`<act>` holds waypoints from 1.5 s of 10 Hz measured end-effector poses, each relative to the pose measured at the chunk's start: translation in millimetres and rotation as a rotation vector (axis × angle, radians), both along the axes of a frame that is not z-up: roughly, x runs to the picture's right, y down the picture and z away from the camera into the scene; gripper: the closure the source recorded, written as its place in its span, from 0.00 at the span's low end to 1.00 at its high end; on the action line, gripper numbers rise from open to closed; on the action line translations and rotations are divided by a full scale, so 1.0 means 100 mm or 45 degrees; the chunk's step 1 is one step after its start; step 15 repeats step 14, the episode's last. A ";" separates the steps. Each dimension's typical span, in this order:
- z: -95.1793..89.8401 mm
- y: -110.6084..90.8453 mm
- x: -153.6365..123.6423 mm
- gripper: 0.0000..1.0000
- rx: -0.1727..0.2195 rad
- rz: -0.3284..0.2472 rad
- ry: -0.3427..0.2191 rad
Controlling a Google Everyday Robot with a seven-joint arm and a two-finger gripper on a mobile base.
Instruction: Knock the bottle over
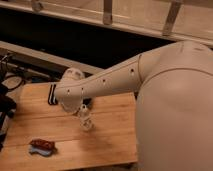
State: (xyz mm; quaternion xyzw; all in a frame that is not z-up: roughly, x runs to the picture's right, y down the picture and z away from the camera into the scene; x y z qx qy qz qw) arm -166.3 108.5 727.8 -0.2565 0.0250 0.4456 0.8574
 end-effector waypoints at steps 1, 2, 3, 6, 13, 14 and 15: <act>0.04 -0.05 0.06 1.00 0.008 0.014 0.007; 0.03 -0.07 0.07 1.00 0.017 0.026 0.004; 0.01 -0.08 0.06 1.00 0.021 0.031 0.004; 0.02 -0.06 0.05 1.00 0.030 0.052 0.018; 0.09 -0.22 0.18 1.00 0.078 0.121 0.027; 0.12 -0.26 0.22 1.00 0.090 0.126 0.027; 0.12 -0.26 0.22 1.00 0.090 0.126 0.027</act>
